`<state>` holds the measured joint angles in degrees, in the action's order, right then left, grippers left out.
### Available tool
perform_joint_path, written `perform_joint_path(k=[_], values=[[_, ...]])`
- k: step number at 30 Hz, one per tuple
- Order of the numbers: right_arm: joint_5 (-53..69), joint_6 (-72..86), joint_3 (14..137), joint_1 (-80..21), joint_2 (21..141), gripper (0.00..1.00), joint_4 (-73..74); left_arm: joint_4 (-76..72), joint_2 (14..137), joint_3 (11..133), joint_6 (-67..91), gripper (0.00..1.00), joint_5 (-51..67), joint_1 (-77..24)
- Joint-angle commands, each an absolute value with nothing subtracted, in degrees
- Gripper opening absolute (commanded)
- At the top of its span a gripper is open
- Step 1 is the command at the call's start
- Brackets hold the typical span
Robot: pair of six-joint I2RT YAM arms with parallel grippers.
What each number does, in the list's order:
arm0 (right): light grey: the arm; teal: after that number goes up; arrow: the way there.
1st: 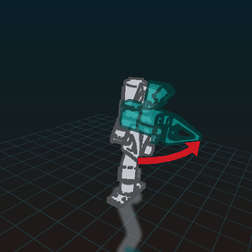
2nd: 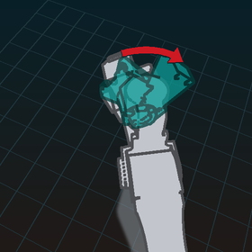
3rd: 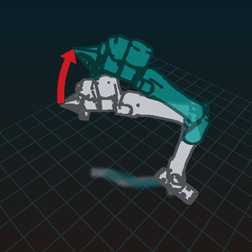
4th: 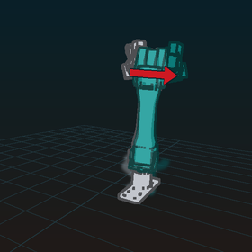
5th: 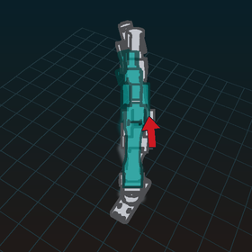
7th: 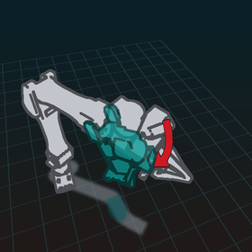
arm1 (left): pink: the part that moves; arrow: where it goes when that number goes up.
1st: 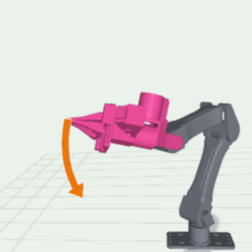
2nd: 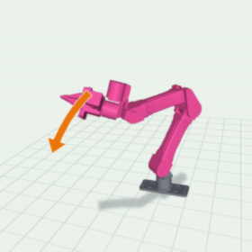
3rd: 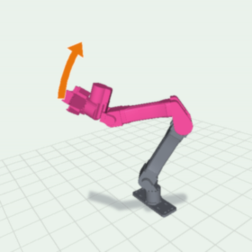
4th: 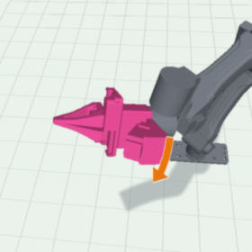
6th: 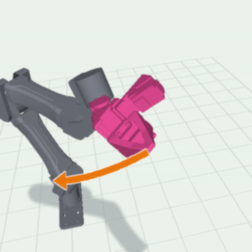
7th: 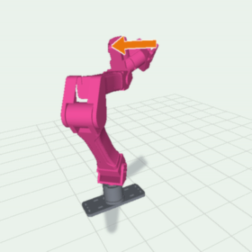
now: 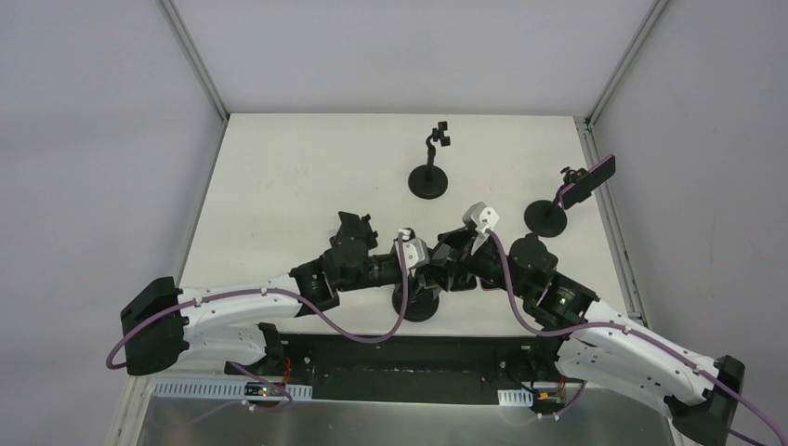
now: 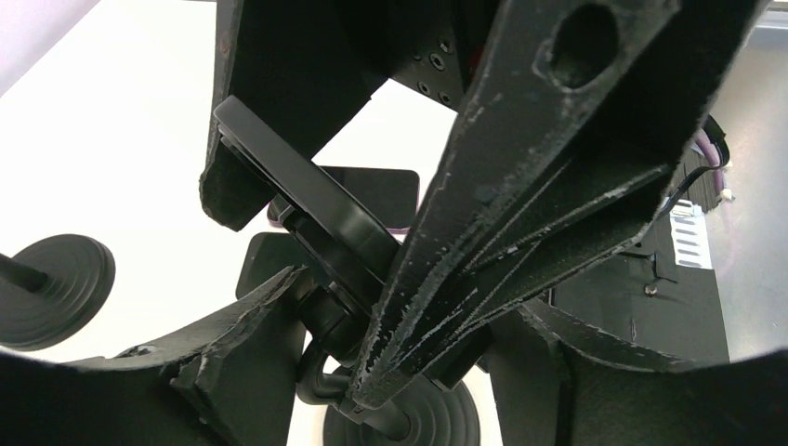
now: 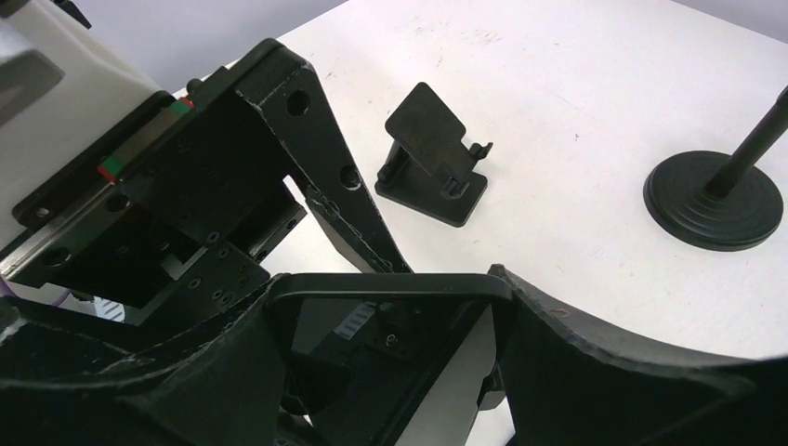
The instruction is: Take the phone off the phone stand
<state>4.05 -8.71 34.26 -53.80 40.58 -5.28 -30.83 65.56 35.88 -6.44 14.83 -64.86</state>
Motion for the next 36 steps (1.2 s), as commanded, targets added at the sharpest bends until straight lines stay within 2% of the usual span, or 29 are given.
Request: perform_joint_path(k=[1,3,5,8,9,16,25,36], values=[[-9.9,-11.7,33.6,-53.4,42.8,0.0,-9.8,-31.7,65.1,37.8,-2.8,0.58,23.9,-67.8],[-10.0,-11.7,33.5,-53.6,42.8,0.0,-9.9,-31.7,65.1,37.7,-2.6,0.48,23.9,-67.8],[-9.9,-11.9,33.4,-53.7,42.6,0.0,-9.9,-31.7,65.2,37.7,-2.6,0.33,24.0,-67.8],[-10.1,-12.2,33.1,-53.6,42.2,0.0,-10.0,-31.7,65.1,37.5,-2.3,0.05,23.8,-67.8],[-10.4,-12.3,33.0,-53.6,42.1,0.0,-9.9,-31.7,65.0,37.5,-2.3,0.0,24.0,-67.8],[-9.7,-15.3,31.9,-52.3,43.2,0.0,-11.8,-31.8,65.0,37.3,-3.6,0.0,28.8,-67.8],[-4.0,-20.0,30.0,-43.4,45.7,0.0,-16.8,-31.8,64.8,37.2,-3.8,0.0,33.2,-67.9],[1.0,-22.2,26.9,-37.2,47.5,0.0,-22.5,-31.7,66.0,37.2,-3.2,0.0,38.4,-68.5]])
